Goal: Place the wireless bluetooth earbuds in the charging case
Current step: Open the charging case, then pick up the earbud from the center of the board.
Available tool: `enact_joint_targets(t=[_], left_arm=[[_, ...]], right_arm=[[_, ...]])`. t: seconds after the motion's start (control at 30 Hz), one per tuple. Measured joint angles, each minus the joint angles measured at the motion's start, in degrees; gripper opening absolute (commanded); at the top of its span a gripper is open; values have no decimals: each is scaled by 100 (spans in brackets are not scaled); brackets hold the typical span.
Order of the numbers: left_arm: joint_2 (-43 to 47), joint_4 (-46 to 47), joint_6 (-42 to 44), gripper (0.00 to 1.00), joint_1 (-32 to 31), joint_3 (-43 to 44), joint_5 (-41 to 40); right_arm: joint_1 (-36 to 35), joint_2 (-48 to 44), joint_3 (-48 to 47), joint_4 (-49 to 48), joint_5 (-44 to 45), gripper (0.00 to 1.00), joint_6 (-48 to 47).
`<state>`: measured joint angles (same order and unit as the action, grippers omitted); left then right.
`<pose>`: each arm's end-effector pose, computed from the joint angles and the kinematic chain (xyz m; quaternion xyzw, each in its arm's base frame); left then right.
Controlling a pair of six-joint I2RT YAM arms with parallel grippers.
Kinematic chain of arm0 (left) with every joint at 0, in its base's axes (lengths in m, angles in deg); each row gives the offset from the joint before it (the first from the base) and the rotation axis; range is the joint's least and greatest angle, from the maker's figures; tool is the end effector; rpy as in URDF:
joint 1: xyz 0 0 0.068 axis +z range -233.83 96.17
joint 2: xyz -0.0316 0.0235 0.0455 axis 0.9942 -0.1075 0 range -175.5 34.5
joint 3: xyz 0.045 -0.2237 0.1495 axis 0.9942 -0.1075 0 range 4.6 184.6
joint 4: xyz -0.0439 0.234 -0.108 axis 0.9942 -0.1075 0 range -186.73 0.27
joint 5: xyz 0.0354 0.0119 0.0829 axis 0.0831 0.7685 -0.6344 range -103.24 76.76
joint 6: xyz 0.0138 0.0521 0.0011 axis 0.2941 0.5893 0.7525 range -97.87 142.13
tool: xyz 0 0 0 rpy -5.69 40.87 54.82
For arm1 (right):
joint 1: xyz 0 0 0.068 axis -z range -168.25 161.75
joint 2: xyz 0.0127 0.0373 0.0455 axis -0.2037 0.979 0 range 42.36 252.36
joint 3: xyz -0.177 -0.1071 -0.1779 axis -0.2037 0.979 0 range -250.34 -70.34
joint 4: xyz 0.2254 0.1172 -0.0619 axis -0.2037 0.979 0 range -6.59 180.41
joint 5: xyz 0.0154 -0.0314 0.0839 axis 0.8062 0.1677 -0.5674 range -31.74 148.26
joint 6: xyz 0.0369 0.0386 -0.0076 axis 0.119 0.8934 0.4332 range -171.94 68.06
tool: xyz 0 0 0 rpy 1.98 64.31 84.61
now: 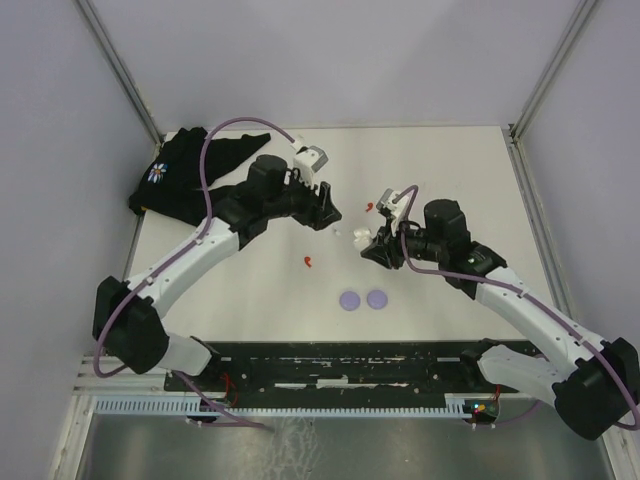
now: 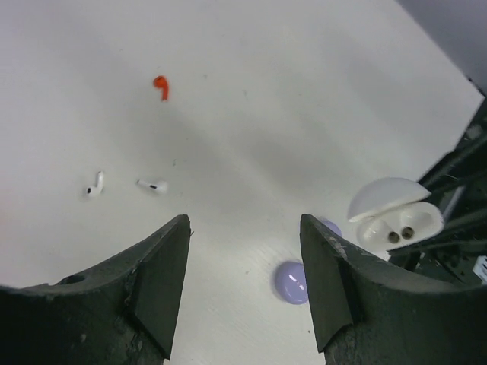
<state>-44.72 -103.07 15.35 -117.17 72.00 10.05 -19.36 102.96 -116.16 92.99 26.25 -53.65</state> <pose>0.2590 -0.1872 0.3359 0.2952 0.7798 -0.3402 0.4347 0.1935 0.1390 0.2961 -0.3716 0.7326 0.3563 0.4452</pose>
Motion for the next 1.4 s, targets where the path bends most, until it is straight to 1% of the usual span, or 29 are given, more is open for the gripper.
enact_joint_targets(t=[0.13, 0.27, 0.57, 0.77, 1.1, 1.27, 1.4], left_arm=[[-778, -227, -151, 65, 0, 323, -535], [-1611, -470, -323, 64, 0, 807, -905], [-3351, -935, -452, 64, 48, 1947, -1720], [-3906, -935, -592, 63, 240, 2192, -2041], [-4701, -949, -581, 62, 321, 3049, -1982], [-4964, -1088, -577, 59, 308, 3217, -1816], [-4966, -1108, -535, 52, 306, 3202, -1633]], right_arm=[[0, -4, 262, 11, 518, 2, -13], [0, -57, 446, -79, 881, 2, -11], [0, -55, 555, -308, 1163, 2, -2], [0, -55, 695, -400, 1176, 2, 44], [0, -55, 741, -415, 1239, 2, 66], [0, -52, 741, -444, 1259, 2, 107], [0, -52, 741, -444, 1261, 2, 168]])
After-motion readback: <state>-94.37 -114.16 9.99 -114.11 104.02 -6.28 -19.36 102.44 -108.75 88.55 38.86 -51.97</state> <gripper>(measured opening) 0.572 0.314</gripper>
